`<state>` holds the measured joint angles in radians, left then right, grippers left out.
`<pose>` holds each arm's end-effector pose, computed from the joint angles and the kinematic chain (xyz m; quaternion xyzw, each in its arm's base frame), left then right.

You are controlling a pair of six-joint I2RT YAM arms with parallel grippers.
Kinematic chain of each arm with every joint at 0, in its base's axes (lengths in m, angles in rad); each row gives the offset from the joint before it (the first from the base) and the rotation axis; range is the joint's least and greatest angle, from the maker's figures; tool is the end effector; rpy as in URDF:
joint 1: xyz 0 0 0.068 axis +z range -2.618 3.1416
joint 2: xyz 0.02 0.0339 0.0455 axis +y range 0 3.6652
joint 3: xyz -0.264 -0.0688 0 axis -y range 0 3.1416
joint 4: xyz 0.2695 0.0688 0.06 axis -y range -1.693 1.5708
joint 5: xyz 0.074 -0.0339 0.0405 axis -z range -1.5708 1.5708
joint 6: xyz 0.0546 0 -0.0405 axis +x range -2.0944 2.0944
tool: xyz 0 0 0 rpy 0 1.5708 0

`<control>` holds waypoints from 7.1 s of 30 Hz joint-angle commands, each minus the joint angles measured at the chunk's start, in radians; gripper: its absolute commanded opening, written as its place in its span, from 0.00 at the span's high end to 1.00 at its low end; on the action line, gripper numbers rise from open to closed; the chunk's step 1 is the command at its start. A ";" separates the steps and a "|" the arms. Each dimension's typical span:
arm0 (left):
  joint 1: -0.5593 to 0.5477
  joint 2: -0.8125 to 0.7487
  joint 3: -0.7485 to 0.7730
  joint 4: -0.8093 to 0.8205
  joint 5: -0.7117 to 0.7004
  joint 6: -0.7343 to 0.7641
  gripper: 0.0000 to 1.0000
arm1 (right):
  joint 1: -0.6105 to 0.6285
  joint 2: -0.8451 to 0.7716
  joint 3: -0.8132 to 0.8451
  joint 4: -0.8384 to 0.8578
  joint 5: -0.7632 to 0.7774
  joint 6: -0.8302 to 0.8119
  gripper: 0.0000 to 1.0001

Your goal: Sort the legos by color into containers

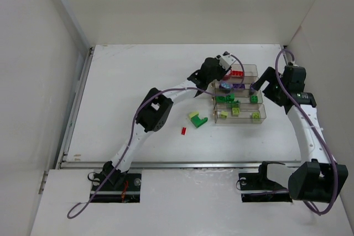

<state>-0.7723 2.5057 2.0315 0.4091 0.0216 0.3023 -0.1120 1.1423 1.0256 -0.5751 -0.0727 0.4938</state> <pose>0.4489 -0.4390 0.1922 0.3798 0.6231 -0.1669 0.6631 0.2825 -0.0278 0.2999 0.2550 0.8678 0.1130 0.4112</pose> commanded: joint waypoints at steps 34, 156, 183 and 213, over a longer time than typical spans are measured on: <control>0.347 -0.890 -0.691 -0.507 0.054 0.006 0.41 | 0.557 0.296 0.275 0.123 0.021 -0.196 0.00; 0.481 -1.596 -1.482 -0.305 -0.247 -0.338 0.21 | 0.820 1.159 1.022 0.033 0.039 -0.144 1.00; 0.481 -1.587 -1.482 -0.305 -0.382 -0.347 0.21 | 0.909 1.344 1.385 -0.014 0.194 -0.251 0.00; 0.481 -1.576 -1.482 -0.314 -0.353 -0.347 0.21 | 0.948 1.343 1.284 -0.043 0.288 -0.181 1.00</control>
<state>-0.2943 0.9337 0.5537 0.0635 -0.3256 -0.0349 0.8692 2.5744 2.3878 -0.5987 0.2249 0.2424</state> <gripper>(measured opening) 0.786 0.129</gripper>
